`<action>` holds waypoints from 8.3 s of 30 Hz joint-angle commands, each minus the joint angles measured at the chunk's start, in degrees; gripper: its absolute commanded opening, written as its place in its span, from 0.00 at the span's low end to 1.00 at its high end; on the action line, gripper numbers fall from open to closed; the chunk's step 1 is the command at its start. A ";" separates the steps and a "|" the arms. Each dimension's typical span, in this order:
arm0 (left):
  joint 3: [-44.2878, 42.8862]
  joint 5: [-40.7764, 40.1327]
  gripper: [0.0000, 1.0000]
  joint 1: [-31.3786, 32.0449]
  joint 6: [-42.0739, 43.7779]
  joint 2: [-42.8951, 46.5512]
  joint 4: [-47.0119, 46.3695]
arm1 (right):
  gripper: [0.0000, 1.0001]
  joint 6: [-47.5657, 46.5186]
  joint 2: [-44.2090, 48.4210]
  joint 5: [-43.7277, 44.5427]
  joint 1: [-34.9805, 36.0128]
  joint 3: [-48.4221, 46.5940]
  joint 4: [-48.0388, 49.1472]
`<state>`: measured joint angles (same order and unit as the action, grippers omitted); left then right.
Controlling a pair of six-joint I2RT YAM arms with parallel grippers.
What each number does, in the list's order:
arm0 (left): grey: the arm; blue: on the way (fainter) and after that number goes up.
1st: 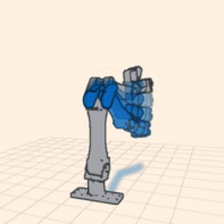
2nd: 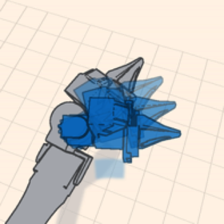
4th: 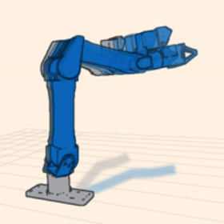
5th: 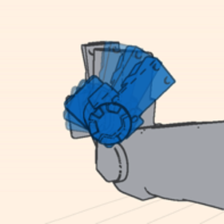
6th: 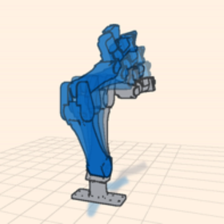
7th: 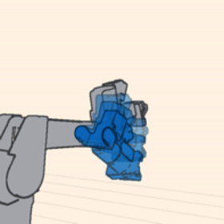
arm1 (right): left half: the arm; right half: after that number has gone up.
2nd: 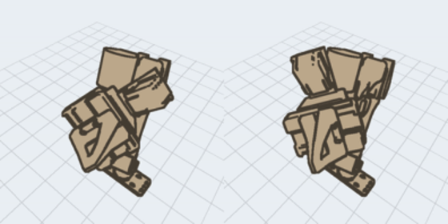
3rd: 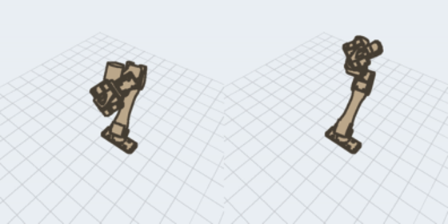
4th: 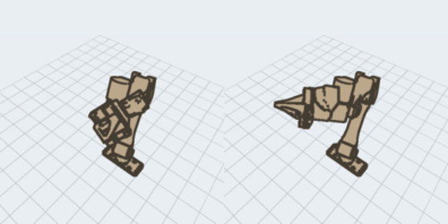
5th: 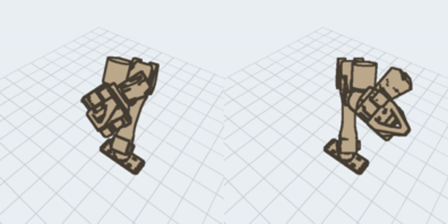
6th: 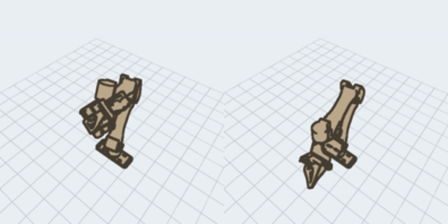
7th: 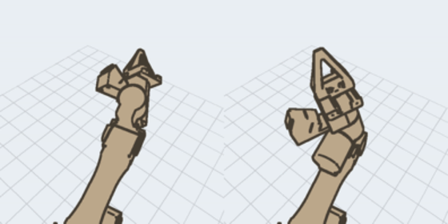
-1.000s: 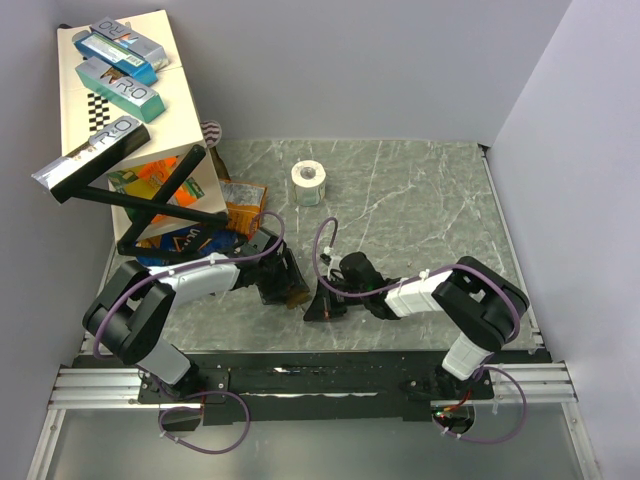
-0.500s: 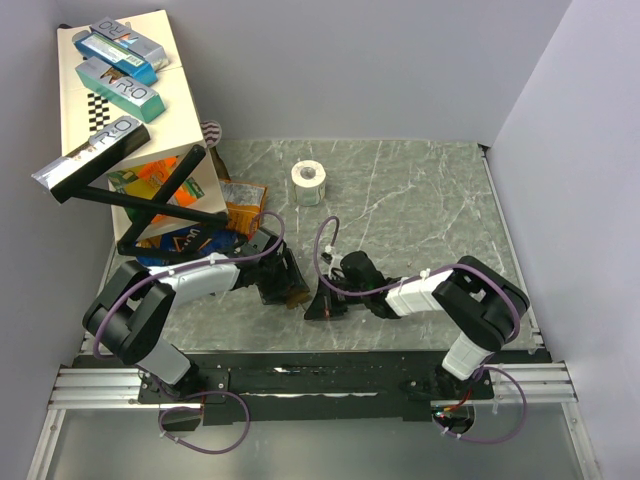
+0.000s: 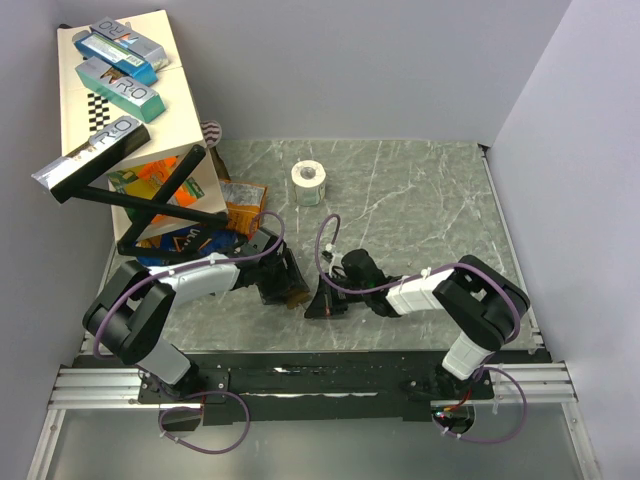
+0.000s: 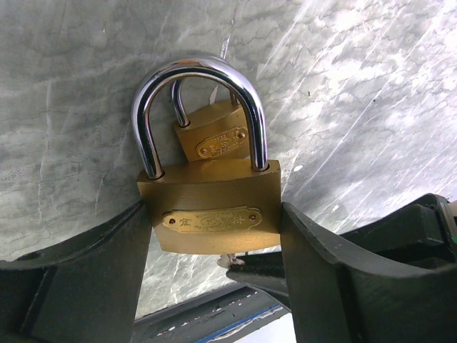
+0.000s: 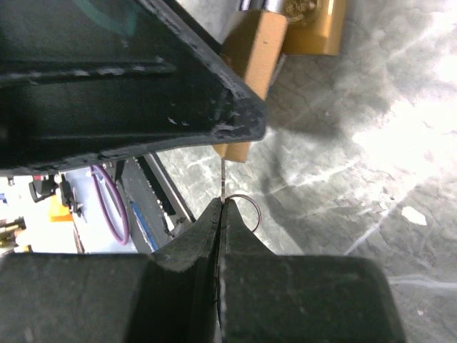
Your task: Unlock with the key
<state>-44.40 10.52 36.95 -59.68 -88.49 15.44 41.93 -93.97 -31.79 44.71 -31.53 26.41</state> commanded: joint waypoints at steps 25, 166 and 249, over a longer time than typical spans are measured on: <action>2.57 -3.41 0.01 0.14 2.55 -3.71 4.42 | 0.00 0.26 -2.18 5.60 -0.94 -5.03 1.53; 18.03 14.35 0.01 0.32 22.33 31.35 -17.47 | 0.61 -19.34 16.38 0.51 -8.94 -17.76 -28.96; 18.56 8.64 0.01 0.58 25.40 37.07 -13.86 | 0.37 -26.29 -18.88 -8.64 -2.61 -51.09 -62.90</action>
<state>-24.64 18.65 37.34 -35.07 -53.28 7.94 14.13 -113.34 -38.87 42.13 -83.11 -37.26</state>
